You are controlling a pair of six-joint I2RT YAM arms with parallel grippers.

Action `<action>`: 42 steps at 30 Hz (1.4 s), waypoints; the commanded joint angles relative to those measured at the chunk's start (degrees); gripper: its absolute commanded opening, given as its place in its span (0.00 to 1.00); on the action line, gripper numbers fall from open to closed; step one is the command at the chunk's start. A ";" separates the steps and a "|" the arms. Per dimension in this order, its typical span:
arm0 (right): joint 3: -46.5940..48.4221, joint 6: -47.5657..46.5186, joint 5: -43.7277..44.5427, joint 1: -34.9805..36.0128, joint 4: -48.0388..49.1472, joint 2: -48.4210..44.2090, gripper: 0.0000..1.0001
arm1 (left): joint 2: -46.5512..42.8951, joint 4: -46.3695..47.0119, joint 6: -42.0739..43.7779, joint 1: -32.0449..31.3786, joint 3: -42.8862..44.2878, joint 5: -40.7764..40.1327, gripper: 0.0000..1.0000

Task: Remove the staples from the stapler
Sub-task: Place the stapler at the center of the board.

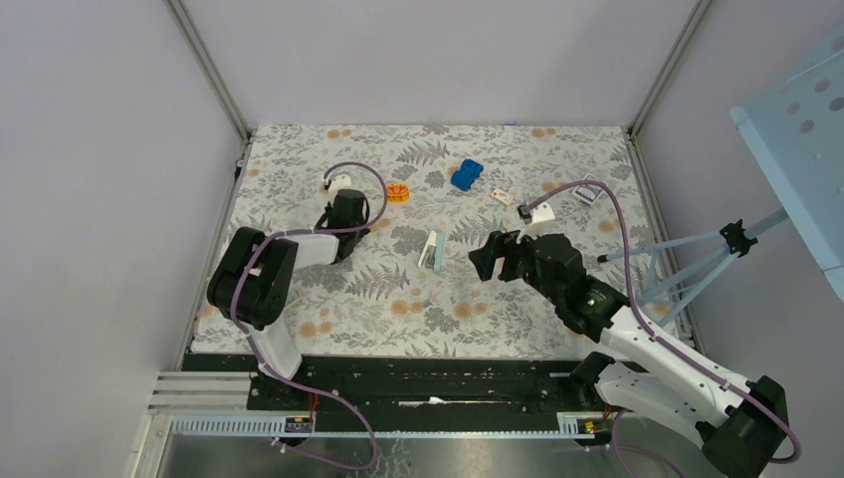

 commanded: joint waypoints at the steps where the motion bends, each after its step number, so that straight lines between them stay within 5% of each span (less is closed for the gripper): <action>1: 1.69 1.52 2.95 -0.19 -2.80 0.93 0.85 | 1.52 1.79 -1.07 0.38 2.63 -1.76 0.34; 9: 4.97 4.92 5.51 -0.19 -7.61 5.85 0.86 | 0.87 1.40 -2.52 0.46 1.86 -1.46 0.59; 16: 10.15 9.25 5.99 -0.16 -13.13 13.18 0.87 | -5.02 0.34 -5.65 0.46 -0.66 -1.49 0.70; 25: 15.71 11.90 4.09 -0.44 -14.08 24.02 0.84 | -20.15 -3.44 -11.41 0.09 -8.43 2.53 0.78; 33: 23.69 12.74 0.38 -0.53 -10.01 40.34 0.62 | -34.42 -4.92 -13.54 -0.64 -17.62 11.65 0.81; 42: 31.29 15.67 -1.26 -0.54 -9.60 53.83 0.57 | -38.59 -1.07 -9.75 -2.88 -20.28 20.49 0.82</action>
